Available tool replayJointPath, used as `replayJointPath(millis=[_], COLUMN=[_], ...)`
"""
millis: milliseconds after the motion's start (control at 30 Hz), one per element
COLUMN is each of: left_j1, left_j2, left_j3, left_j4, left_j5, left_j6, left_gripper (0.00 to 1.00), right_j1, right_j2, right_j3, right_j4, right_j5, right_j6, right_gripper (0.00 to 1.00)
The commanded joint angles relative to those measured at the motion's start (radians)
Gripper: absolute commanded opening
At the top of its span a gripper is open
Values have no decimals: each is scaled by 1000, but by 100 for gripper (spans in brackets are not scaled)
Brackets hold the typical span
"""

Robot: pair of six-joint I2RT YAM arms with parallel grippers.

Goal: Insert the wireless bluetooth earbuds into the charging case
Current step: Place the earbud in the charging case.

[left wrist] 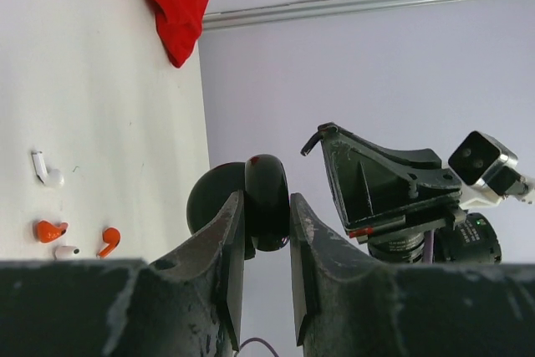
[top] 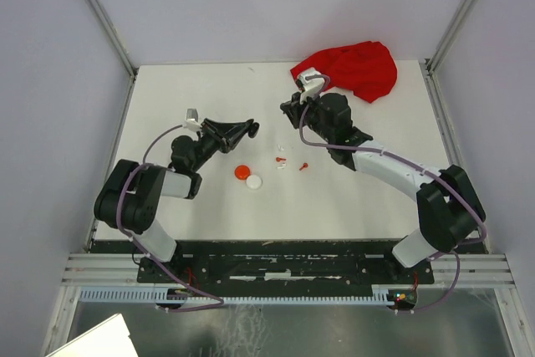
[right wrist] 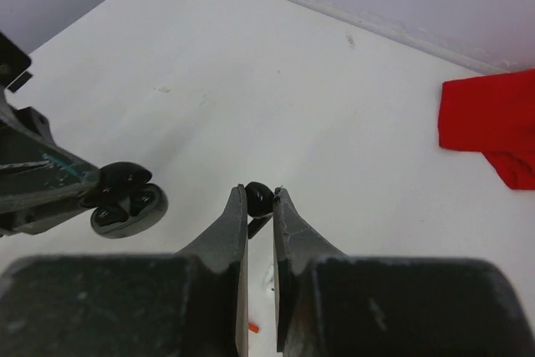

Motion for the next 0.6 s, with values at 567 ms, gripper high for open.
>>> replayJointPath(millis=[567], left_j1=[-46], left_j2=[83], left_j3=[105], left_j4=[58], left_j5=[104], left_j6=[-121], left_gripper=[3], right_j1=[43], right_j2=[101], right_j3=[-266], right_j4=[843], right_j5=[-365], right_j6=[-234], right_gripper=[2])
